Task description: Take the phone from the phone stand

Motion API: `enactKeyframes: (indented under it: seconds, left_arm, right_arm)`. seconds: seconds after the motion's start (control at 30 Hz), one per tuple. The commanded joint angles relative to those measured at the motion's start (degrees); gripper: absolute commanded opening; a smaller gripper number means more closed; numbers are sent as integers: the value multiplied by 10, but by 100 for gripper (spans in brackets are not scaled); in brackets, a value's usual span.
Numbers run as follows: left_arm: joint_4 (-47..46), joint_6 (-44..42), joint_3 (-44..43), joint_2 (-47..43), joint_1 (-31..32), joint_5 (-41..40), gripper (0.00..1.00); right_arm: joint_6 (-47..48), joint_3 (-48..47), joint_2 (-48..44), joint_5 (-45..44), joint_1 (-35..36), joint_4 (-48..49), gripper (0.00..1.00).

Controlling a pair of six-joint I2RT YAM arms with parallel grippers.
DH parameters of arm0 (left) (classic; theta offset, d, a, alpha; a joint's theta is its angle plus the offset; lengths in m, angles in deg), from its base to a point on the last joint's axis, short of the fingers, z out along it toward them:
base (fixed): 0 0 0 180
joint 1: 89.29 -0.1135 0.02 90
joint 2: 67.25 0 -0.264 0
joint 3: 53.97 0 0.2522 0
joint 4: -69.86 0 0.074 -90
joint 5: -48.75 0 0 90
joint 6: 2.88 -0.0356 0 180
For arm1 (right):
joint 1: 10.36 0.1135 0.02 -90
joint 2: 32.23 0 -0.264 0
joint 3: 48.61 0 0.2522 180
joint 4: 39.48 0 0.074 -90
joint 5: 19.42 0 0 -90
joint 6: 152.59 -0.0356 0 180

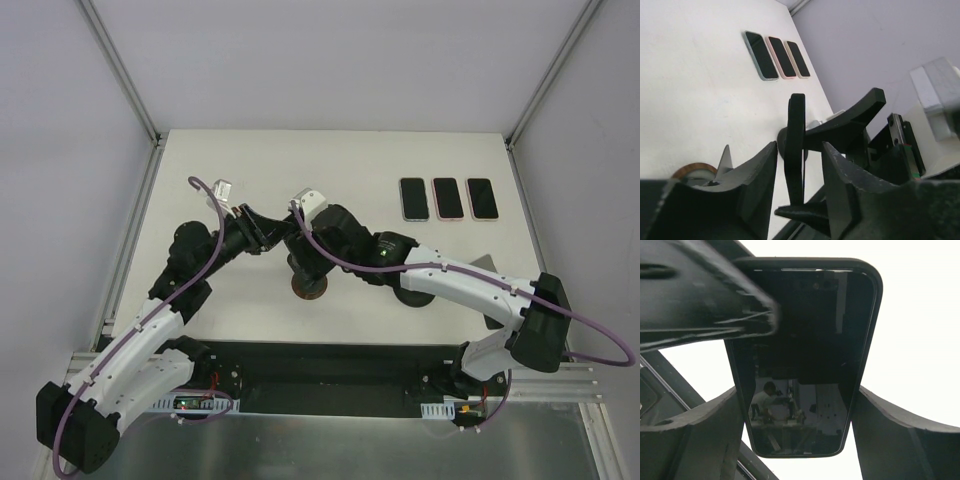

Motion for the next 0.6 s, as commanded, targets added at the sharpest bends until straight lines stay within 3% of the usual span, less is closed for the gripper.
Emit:
enactKeyframes:
  seconds: [0.0,0.03,0.13,0.23,0.4,0.57]
  left_arm:
    - [15,-40,-39,-38,4,-37,46]
    - [30,-64,-46,-43,3,-45,57]
    - [99,-121,-74,-72,3,-81,75]
    - [172,-183,-104,-109,3,-132,87]
    - [273,-261,-132,-176,3,-206,97]
    - [298,-346,-114,-229,3,-278,99]
  right_arm:
    - [21,-40,1,-25,-16,-28,24]
    - [22,-44,2,-24,-22,-35,24]
    - [28,-55,7,-10,-61,-54,24]
    - [28,-77,27,21,-119,-80,25]
    - [25,-145,98,39,-222,-136,26]
    - [22,-241,212,62,-302,-164,28]
